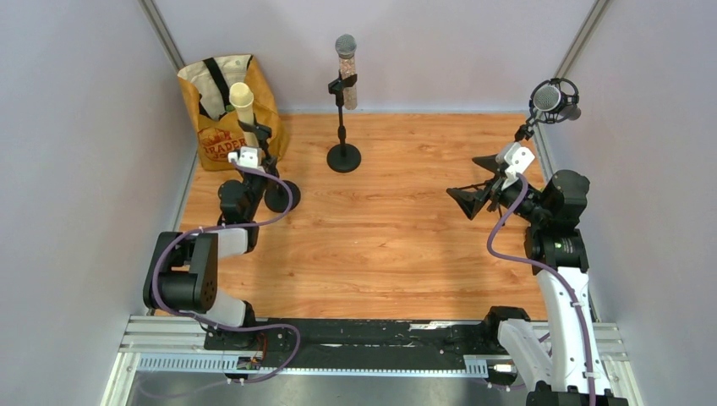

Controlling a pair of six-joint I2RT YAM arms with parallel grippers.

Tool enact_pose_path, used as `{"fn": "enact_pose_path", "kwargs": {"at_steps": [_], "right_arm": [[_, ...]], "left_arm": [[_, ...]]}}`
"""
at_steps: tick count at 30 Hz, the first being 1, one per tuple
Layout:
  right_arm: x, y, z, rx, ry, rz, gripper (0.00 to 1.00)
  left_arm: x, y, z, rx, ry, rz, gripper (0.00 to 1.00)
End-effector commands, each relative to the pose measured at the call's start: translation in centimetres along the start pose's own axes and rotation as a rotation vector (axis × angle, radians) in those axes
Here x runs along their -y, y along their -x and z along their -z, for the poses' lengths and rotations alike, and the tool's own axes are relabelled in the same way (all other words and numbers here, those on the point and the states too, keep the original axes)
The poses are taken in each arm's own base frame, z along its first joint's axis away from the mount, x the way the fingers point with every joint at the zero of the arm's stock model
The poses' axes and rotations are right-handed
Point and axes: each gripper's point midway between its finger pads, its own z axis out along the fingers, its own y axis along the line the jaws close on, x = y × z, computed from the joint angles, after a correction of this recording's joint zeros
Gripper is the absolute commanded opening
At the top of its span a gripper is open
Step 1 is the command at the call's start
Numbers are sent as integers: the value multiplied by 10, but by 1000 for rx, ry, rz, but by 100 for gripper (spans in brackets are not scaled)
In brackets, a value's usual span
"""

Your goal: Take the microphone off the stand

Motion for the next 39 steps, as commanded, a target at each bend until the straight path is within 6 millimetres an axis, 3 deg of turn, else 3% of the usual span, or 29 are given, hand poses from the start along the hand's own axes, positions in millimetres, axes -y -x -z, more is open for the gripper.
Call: {"fn": "enact_pose_path", "kwargs": {"at_steps": [1, 7, 16, 39], "right_arm": [[-6, 8, 0, 30, 30, 53, 100], [-7, 8, 0, 31, 36, 54, 100], [-8, 6, 0, 29, 41, 59, 100], [-15, -3, -2, 24, 93, 53, 100]], "left_arm": [[25, 48, 1, 122, -138, -50, 9], [50, 58, 13, 135, -277, -57, 6], [92, 58, 39, 145, -514, -38, 5], [235, 68, 141, 129, -1235, 4, 1]]}}
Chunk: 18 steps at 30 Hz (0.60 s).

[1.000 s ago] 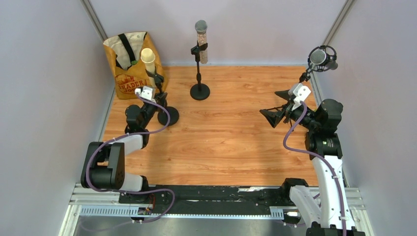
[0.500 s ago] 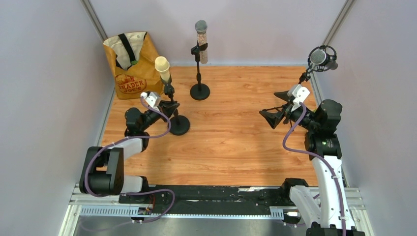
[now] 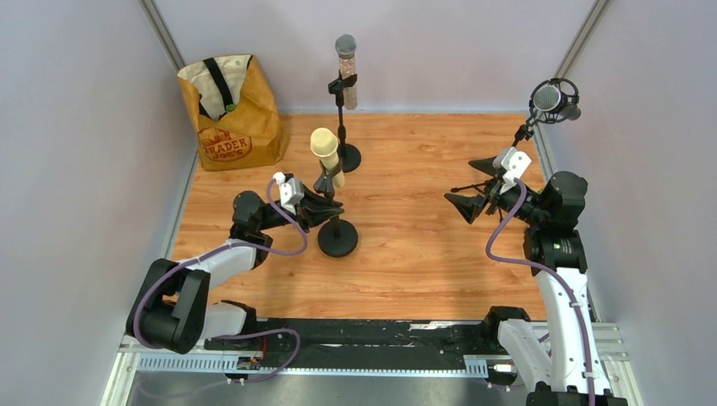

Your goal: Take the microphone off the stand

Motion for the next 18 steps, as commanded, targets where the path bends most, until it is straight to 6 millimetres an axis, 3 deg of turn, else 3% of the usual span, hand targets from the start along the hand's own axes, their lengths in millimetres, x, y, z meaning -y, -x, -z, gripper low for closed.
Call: {"fn": "enact_pose_path", "kwargs": {"at_steps": [1, 8, 18], "right_arm": [[-6, 1, -3, 19, 47, 34, 100], [-5, -1, -3, 15, 41, 39, 100], [-6, -3, -3, 12, 41, 38, 100]], "left_arm": [[37, 25, -11, 56, -180, -122, 1], [74, 13, -23, 32, -368, -117, 0], [76, -6, -29, 20, -414, -154, 0]]}}
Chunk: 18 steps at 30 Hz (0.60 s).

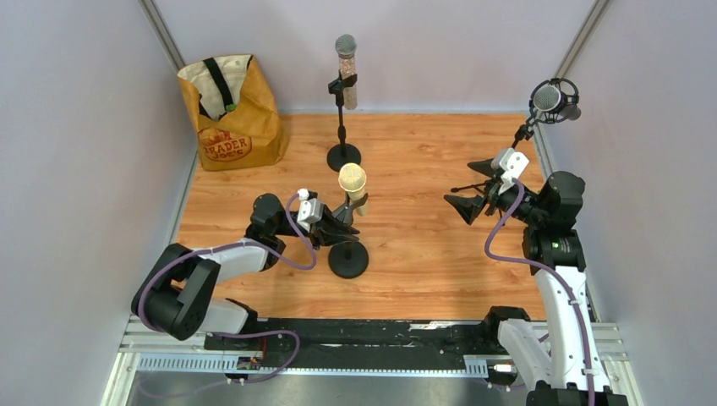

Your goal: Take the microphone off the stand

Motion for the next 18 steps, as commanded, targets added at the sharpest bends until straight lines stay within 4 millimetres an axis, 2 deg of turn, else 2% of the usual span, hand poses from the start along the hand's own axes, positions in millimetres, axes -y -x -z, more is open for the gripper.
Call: {"fn": "enact_pose_path", "kwargs": {"at_steps": [1, 8, 10, 14, 16, 17, 18], "right_arm": [[-4, 6, -1, 24, 29, 49, 100], [-5, 4, -1, 23, 34, 50, 100], [-6, 5, -1, 24, 36, 53, 100], [-6, 4, -1, 25, 40, 53, 100], [-7, 3, -1, 24, 44, 50, 100], [-8, 3, -1, 24, 48, 49, 100], [-8, 4, -1, 27, 49, 53, 100]], "left_arm": [[-3, 23, -6, 39, -50, -172, 0], [-2, 19, -3, 21, -37, -195, 20], [-5, 15, -2, -6, -28, -227, 30], [-7, -1, 2, -87, -16, -193, 40], [-10, 4, 3, -100, -11, -227, 43], [-11, 6, 4, -106, 6, -236, 50], [-11, 8, 5, -111, 11, -244, 53]]}}
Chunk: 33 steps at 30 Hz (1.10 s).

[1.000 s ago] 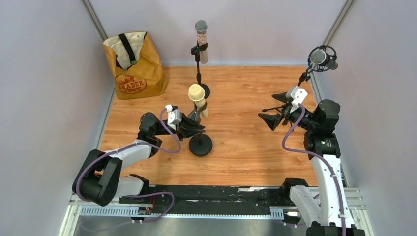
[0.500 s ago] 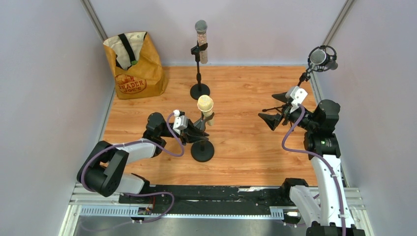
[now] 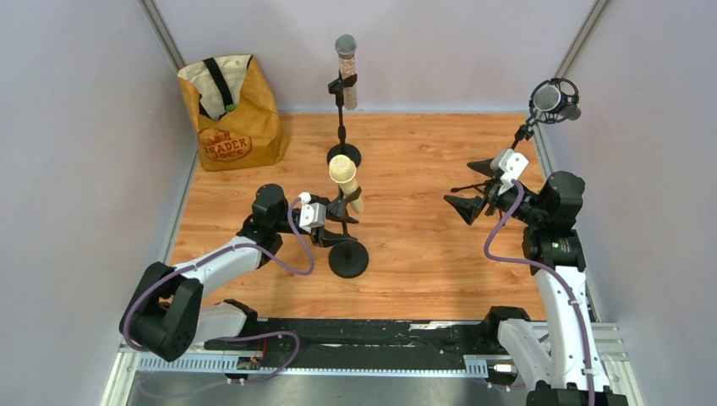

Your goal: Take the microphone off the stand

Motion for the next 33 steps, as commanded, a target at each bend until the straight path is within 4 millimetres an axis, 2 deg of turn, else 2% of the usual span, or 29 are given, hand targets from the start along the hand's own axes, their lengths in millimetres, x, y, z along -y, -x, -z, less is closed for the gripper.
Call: {"fn": "enact_pose_path", "kwargs": {"at_steps": [1, 4, 5, 9, 17, 19, 23, 27, 30, 33], "right_arm": [[-8, 4, -1, 25, 41, 39, 100], [-9, 5, 0, 28, 43, 44, 100], [-9, 6, 0, 29, 43, 46, 100], [-10, 5, 0, 29, 46, 45, 100], [-10, 8, 1, 33, 43, 52, 100], [-10, 8, 2, 34, 40, 56, 100], [-9, 8, 2, 32, 33, 58, 100], [-8, 8, 2, 31, 28, 64, 100], [-8, 8, 2, 30, 27, 62, 100], [-7, 8, 2, 30, 23, 63, 100]], "left_arm": [[-5, 7, 5, -48, 19, -101, 57], [-16, 12, 11, -80, 104, -116, 64], [-24, 10, 14, -104, 157, -105, 71], [-38, 7, 23, -151, 280, -53, 71], [-30, 17, 24, -119, 310, 93, 70], [-32, 24, 24, -113, 314, 118, 66], [-34, 32, 25, -117, 333, 168, 54], [-32, 34, 25, -113, 336, 193, 43], [-30, 32, 25, -109, 332, 200, 30], [-29, 32, 24, -103, 327, 201, 9]]}}
